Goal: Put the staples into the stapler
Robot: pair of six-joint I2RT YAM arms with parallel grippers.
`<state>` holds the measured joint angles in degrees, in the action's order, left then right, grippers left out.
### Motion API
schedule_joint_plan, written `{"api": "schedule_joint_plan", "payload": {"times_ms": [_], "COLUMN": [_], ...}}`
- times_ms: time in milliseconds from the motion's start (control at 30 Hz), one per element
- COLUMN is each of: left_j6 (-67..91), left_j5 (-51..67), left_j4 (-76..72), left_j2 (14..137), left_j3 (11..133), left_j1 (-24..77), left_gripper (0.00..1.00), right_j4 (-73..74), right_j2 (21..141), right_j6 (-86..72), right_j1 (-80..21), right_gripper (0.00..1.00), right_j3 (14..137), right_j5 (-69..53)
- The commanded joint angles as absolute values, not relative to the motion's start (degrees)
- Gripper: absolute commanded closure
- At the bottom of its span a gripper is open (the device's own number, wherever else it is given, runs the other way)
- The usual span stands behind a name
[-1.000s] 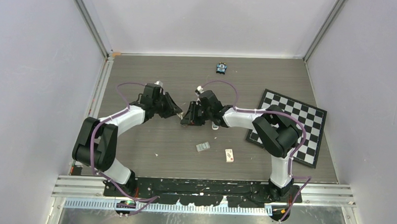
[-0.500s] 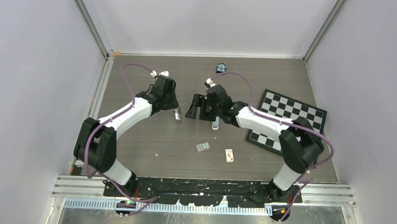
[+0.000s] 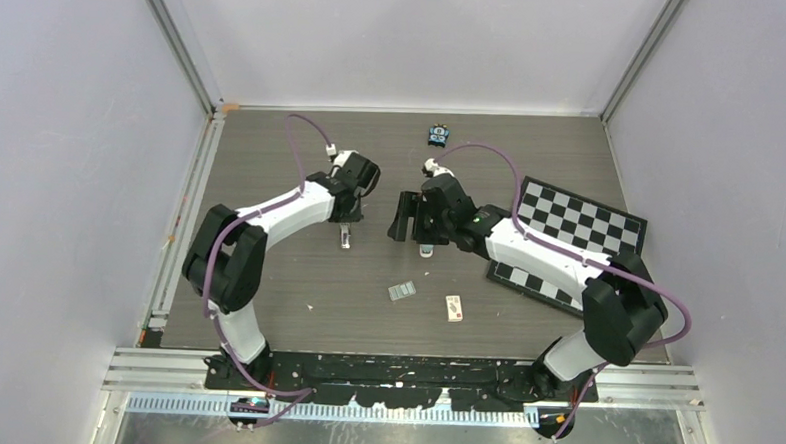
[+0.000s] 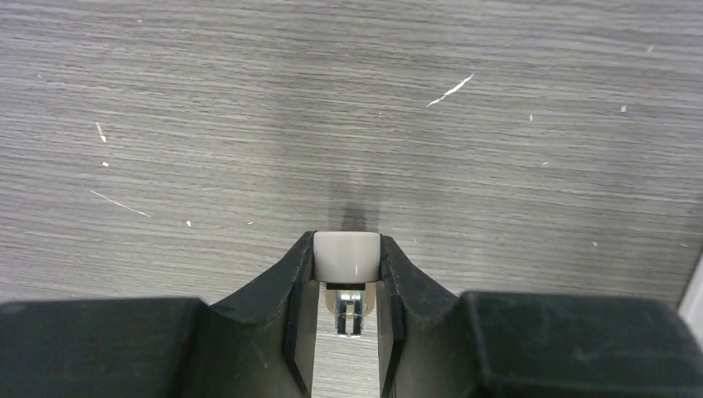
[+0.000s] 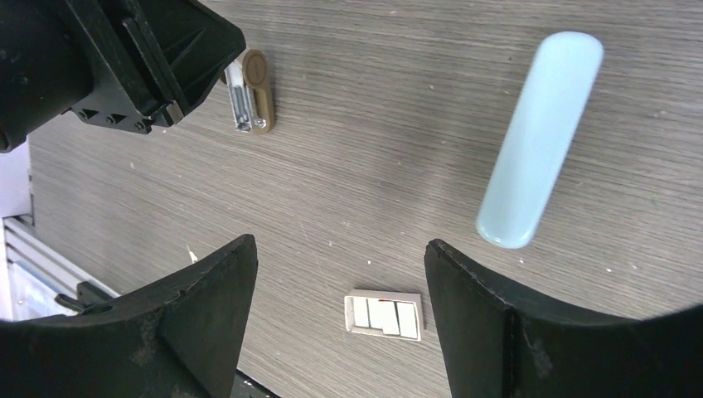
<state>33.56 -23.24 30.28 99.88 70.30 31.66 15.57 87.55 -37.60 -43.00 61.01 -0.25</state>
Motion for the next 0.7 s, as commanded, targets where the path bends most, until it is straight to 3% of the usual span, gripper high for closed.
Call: {"api": "schedule_joint_plan", "payload": {"times_ms": [0,267,467,667], "left_j6": [34.3,36.1,35.9,32.8], "left_j5": [-26.1,-22.3,-20.3,-16.8], "left_j4": [32.6,31.8,31.8,30.4], "left_j2": [101.9,100.6,94.5,81.5], "left_j3": [73.7,74.0,73.8,71.9], "left_j1": [32.1,32.1,31.8,30.8], "left_gripper": [0.81,0.5,0.39,0.3], "right_j4": [16.6,20.2,24.6,26.8], "right_j2": [84.6,83.5,82.5,82.4], "right_j6": [-36.4,-36.9,-38.0,-40.3], "right_j1": [-43.1,-43.1,-43.2,-46.3], "right_gripper": [0.22,0.24,0.29,0.4], "right_j3": [60.9,61.9,61.9,61.2], "right_j5": [3.4,6.1,7.0,8.8]}}
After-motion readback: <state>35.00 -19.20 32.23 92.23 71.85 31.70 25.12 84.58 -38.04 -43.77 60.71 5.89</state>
